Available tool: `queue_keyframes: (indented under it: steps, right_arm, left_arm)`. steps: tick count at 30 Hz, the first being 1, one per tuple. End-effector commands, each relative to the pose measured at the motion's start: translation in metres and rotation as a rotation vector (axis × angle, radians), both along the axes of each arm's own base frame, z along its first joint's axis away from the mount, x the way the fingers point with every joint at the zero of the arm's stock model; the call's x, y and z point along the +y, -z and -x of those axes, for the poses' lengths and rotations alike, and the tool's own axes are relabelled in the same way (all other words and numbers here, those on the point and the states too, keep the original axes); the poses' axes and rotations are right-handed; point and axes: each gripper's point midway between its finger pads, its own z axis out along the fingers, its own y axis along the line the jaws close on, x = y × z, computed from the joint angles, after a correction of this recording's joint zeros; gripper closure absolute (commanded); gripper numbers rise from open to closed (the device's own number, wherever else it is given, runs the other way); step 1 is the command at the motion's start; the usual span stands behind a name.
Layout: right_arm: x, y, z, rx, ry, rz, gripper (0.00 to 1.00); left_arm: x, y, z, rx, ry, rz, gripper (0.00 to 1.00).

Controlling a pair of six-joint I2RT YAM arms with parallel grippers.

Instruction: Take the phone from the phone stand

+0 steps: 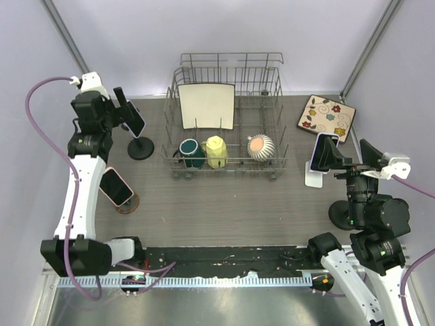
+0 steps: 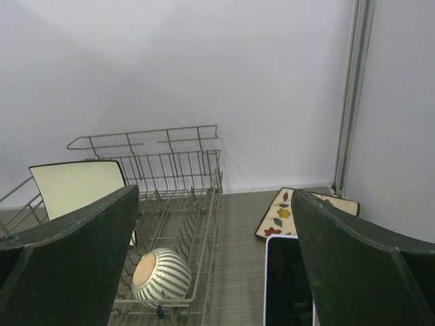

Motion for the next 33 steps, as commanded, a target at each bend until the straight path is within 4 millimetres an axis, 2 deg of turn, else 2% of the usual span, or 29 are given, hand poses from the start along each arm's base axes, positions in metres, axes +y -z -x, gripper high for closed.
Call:
queue_keyframes:
  steps: [1,3,4,5,7,9,12,16,18,20,21,22,24,25,28,33]
  right_arm:
    - [0.005,-0.006,-0.001,-0.03,-0.03,-0.02,0.0]
    - [0.005,-0.006,-0.001,-0.028,-0.024,-0.018,0.0]
    - [0.004,-0.005,-0.002,-0.021,-0.02,-0.014,0.0]
    - [0.004,-0.005,-0.003,-0.021,-0.015,-0.013,0.0]
    - [0.003,-0.004,-0.005,-0.013,-0.008,-0.002,0.0]
    - [0.003,-0.003,-0.007,-0.01,-0.004,0.001,0.0]
    - [0.006,-0.002,-0.011,-0.005,-0.009,-0.001,0.0]
    - [0.008,-0.002,-0.015,-0.004,-0.016,0.0,0.0]
    - [0.009,-0.001,-0.017,0.001,-0.015,0.004,0.0]
    - [0.009,-0.001,-0.017,0.002,-0.013,0.009,0.0]
    - [0.008,-0.001,-0.017,0.004,-0.012,0.009,0.0]
    - [0.008,-0.001,-0.017,0.003,-0.009,0.007,0.0]
    - [0.007,0.0,-0.017,0.008,-0.005,0.011,0.0]
    - [0.006,0.001,-0.018,0.013,0.002,0.01,0.0]
    - [0.005,0.002,-0.018,0.018,0.007,0.011,0.0]
    - [0.005,0.003,-0.02,0.025,0.016,0.02,0.0]
  left_arm:
    - [0.013,0.004,-0.016,0.077,0.076,0.009,0.0]
    - [0.008,0.003,-0.024,0.108,0.147,0.035,0.0]
    - [0.014,0.015,-0.032,0.15,0.15,0.046,0.0]
    - [0.013,0.012,-0.034,0.163,0.169,0.046,0.0]
    - [0.007,0.021,-0.042,0.199,0.237,0.04,0.0]
    - [-0.004,0.02,-0.049,0.195,0.309,0.048,0.0]
    - [-0.008,0.028,-0.059,0.202,0.356,0.044,0.02]
    - [-0.013,0.034,-0.075,0.2,0.411,0.042,0.08]
    - [-0.013,0.044,-0.084,0.222,0.43,0.038,0.09]
    - [-0.013,0.043,-0.088,0.236,0.45,0.021,0.14]
    - [-0.012,0.05,-0.092,0.26,0.456,0.026,0.18]
    - [-0.013,0.047,-0.092,0.27,0.467,0.023,0.2]
    - [-0.015,0.055,-0.094,0.302,0.49,0.026,0.25]
    - [-0.015,0.056,-0.092,0.318,0.496,0.03,0.3]
    - [-0.019,0.061,-0.085,0.349,0.516,0.04,0.37]
    - [-0.019,0.069,-0.073,0.37,0.516,0.011,0.4]
